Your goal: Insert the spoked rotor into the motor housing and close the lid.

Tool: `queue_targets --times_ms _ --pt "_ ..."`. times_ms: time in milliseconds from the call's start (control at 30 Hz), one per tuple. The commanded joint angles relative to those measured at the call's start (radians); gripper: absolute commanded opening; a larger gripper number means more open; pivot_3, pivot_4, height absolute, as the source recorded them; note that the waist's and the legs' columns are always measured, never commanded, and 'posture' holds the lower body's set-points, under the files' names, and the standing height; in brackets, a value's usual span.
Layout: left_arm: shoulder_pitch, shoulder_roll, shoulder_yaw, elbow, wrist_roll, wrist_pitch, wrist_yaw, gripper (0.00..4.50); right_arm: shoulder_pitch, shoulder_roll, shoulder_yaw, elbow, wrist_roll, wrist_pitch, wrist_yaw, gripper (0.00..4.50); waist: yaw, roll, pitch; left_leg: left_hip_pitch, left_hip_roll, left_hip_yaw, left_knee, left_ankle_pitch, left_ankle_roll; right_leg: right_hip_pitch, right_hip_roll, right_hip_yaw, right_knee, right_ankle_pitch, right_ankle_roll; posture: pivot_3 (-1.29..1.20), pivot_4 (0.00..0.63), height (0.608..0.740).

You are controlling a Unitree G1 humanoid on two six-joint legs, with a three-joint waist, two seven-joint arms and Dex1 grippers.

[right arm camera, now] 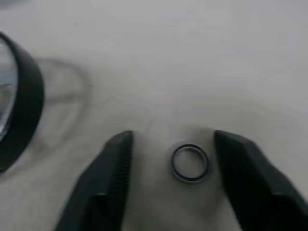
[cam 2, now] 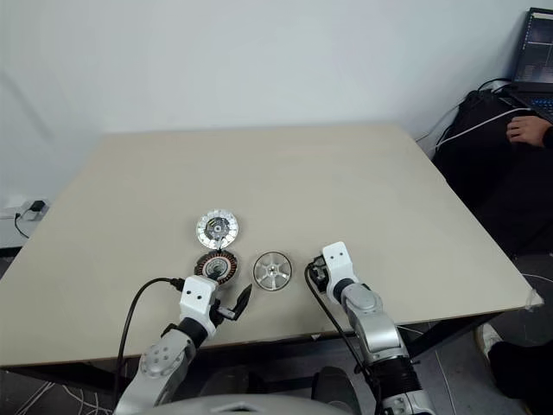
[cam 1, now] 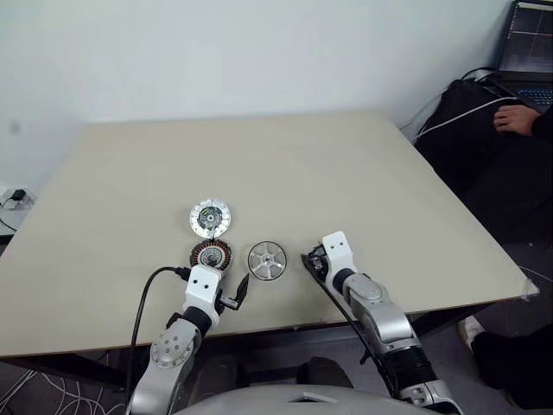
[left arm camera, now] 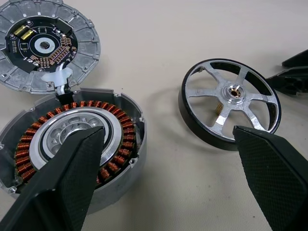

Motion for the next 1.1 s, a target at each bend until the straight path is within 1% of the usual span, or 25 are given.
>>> queue_targets --times_ms 33,133,167,433,600,733,867,1100 --pt "-0.012 -0.005 0.0 -0.016 -0.004 -0.023 0.0 4.5 -0.003 -0.002 -0.005 -0.026 -0.005 0.005 -0.001 1.67 0.001 0.0 0.0 0.0 0.0 0.0 0.0 0.0 0.0 0.0 0.0 0.0 0.0 0.0 0.0 0.0 0.0 0.74" --pt "-0.013 -0.004 0.001 -0.016 -0.004 -0.023 -0.001 4.5 0.003 0.0 0.002 -0.043 -0.004 0.011 0.004 0.72 0.001 0.0 0.0 0.0 0.0 0.0 0.0 0.0 0.0 0.0 0.0 0.0 0.0 0.0 0.0 0.0 0.0 0.74" --pt "-0.013 -0.004 0.0 -0.017 -0.004 -0.023 -0.001 4.5 0.005 0.001 0.005 -0.048 -0.003 0.012 0.006 0.68 0.001 0.0 0.0 0.0 0.0 0.0 0.0 0.0 0.0 0.0 0.0 0.0 0.0 0.0 0.001 0.0 0.0 0.74" --pt "-0.013 -0.005 -0.001 -0.016 -0.004 -0.021 -0.001 4.5 0.016 0.008 0.013 -0.128 0.009 0.006 0.025 0.68 0.0 0.0 0.001 0.0 0.0 0.0 -0.002 0.0 0.0 -0.001 0.0 0.0 -0.001 0.0 -0.001 0.0 0.0 0.74" --pt "-0.015 -0.008 -0.001 -0.015 -0.003 -0.02 0.003 4.5 -0.014 0.016 0.044 -0.231 0.002 0.011 0.035 0.68 -0.002 0.0 0.003 0.0 0.0 0.0 -0.002 0.0 0.0 -0.001 0.0 0.0 -0.001 -0.001 0.0 0.0 0.0 0.74" --pt "-0.014 -0.014 0.001 -0.015 -0.003 -0.022 0.008 4.5 -0.044 0.019 0.088 -0.265 -0.009 0.017 0.054 0.68 -0.001 -0.001 0.003 0.0 0.0 0.0 -0.002 0.0 0.0 -0.001 0.0 0.0 -0.001 0.0 0.0 0.0 0.0 0.74" --pt "0.0 -0.017 0.013 -0.025 0.0 -0.03 0.021 4.5 -0.087 0.028 0.154 -0.242 -0.026 0.011 0.08 0.68 -0.001 -0.002 0.004 -0.001 0.0 0.0 -0.002 0.0 0.0 -0.001 0.0 0.0 -0.001 0.001 -0.002 0.0 0.0 0.74" --pt "0.03 0.003 0.027 -0.037 0.004 -0.04 0.024 4.5 -0.18 0.084 0.286 -0.138 -0.066 -0.025 0.133 0.68 -0.005 -0.004 0.005 -0.001 0.0 0.0 -0.002 0.0 0.0 -0.002 0.0 -0.001 -0.001 0.001 -0.004 0.0 0.0 0.74"
